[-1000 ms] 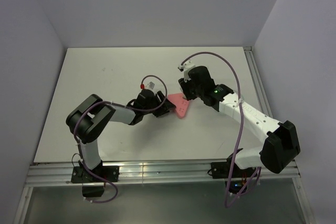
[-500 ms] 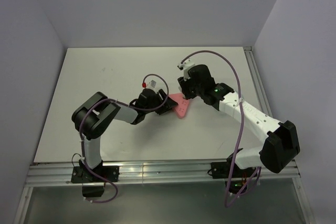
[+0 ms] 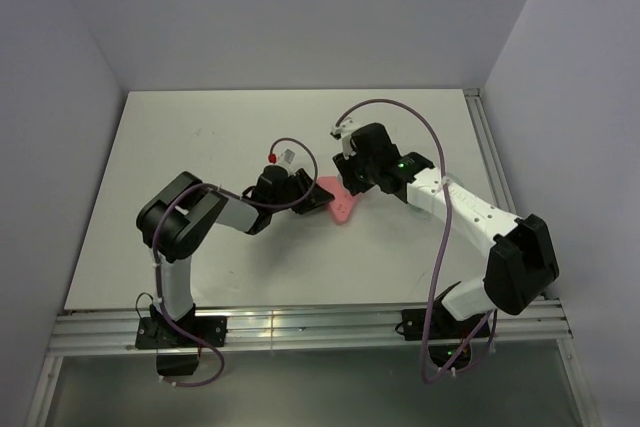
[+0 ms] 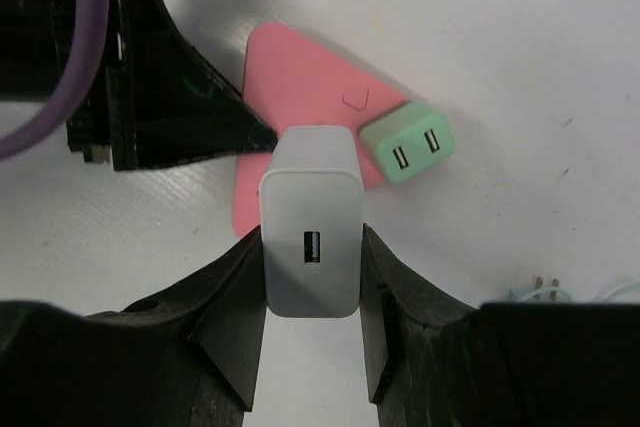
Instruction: Insert the plug
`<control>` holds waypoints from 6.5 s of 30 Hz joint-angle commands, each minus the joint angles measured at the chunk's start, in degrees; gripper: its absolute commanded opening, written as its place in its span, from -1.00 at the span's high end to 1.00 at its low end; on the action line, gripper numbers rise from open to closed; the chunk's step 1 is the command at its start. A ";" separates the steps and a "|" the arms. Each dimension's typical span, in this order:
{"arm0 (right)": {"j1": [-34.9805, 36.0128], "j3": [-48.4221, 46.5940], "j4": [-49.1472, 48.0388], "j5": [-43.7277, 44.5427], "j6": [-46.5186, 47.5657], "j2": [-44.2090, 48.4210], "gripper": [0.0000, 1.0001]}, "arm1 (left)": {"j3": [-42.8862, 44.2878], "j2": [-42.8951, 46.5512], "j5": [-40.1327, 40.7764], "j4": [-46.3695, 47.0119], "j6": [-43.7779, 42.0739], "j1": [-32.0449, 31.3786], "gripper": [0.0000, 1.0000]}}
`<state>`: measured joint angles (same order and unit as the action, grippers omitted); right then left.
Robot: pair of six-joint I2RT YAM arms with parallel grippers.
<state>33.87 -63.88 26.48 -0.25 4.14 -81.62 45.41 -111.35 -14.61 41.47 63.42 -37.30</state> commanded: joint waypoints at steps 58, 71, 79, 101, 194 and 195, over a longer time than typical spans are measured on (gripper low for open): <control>0.67 -3.09 -6.88 -3.97 8.51 -13.73 1.00 | 6.01 -9.15 -22.83 -10.54 -10.86 11.20 0.99; 2.16 -0.64 -6.52 2.16 7.46 -18.48 1.00 | 6.54 -9.15 -23.53 -11.15 -11.30 11.46 0.99; 3.39 6.74 -11.09 7.72 -0.97 -15.33 1.00 | 6.36 -9.67 -23.71 -11.67 -11.73 11.55 0.99; 12.18 12.28 -17.76 13.77 -19.25 -19.54 1.00 | 5.66 -8.01 -26.43 -16.25 -16.13 12.60 0.99; 11.85 -4.50 -8.47 21.17 -20.67 0.31 -0.40 | -1.29 -3.43 -16.15 -0.87 -0.31 8.82 0.99; 11.40 -4.94 -7.68 21.95 -20.67 1.28 -0.40 | -0.85 -3.43 -16.06 -0.87 -0.23 8.74 0.99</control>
<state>47.90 -65.14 15.22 21.47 -18.41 -84.44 43.66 -113.03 -34.04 41.78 61.95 -28.12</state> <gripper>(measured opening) 0.702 0.414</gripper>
